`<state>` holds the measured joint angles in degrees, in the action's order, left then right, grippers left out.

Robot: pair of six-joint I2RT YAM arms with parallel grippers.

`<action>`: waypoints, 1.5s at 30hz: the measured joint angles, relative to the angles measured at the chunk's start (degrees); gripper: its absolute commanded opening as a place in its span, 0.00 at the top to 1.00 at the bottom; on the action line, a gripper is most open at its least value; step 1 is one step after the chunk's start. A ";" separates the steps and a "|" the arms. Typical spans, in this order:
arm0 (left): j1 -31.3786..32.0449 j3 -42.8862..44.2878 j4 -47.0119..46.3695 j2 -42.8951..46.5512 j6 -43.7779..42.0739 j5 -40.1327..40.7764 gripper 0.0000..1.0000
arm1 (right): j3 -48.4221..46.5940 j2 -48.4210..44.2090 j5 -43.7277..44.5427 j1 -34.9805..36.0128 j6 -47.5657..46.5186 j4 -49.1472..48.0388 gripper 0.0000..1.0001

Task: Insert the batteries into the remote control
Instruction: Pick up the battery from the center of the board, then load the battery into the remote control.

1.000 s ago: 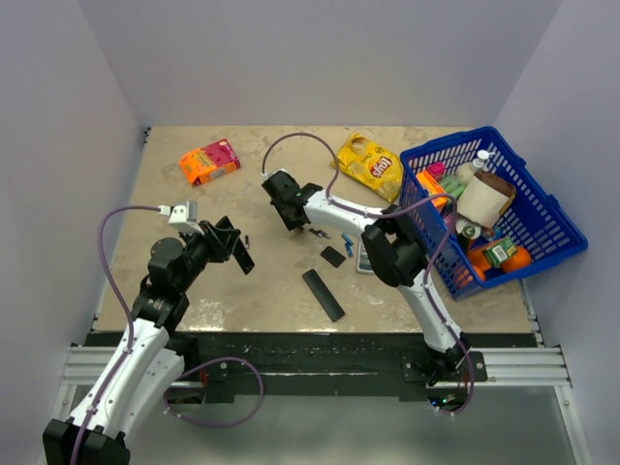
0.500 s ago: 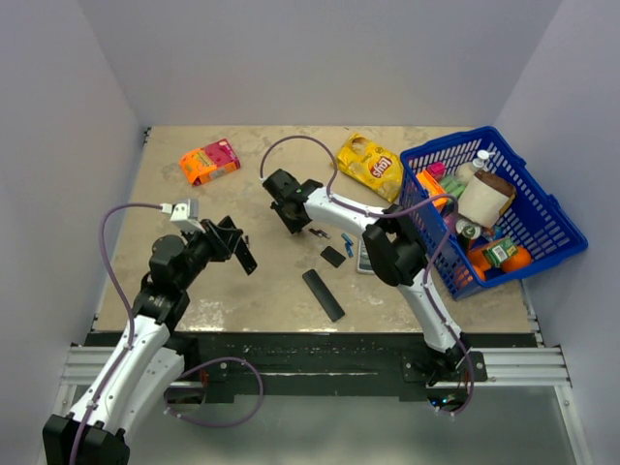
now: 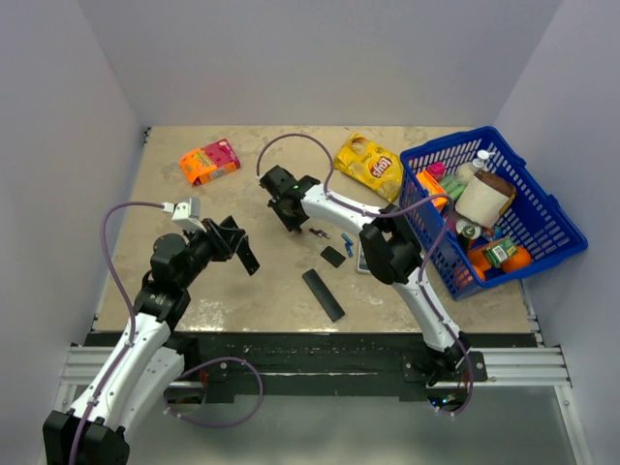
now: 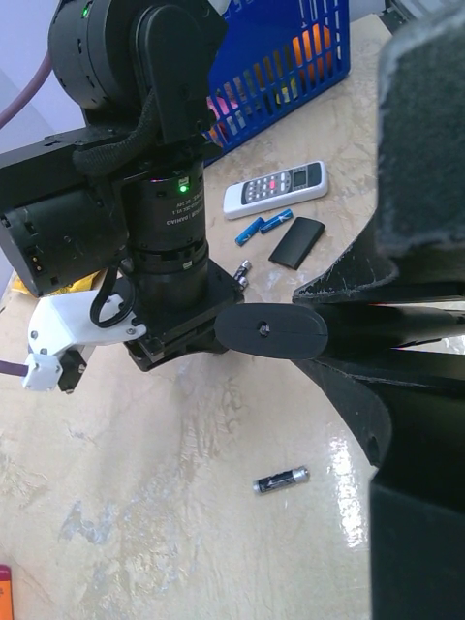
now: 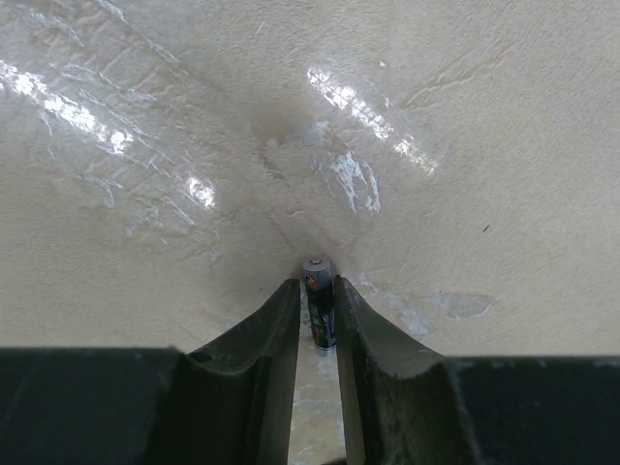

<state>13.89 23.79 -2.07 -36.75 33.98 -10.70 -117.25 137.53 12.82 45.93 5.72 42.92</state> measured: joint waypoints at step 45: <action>0.00 -2.71 -38.40 -21.92 22.36 -12.57 1.00 | 36.83 -55.52 -12.61 4.90 3.61 -35.95 0.90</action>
<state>13.89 21.08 -40.47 -58.67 56.34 -23.27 -80.42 82.02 0.21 50.83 9.32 6.96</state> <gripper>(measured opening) 0.233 0.127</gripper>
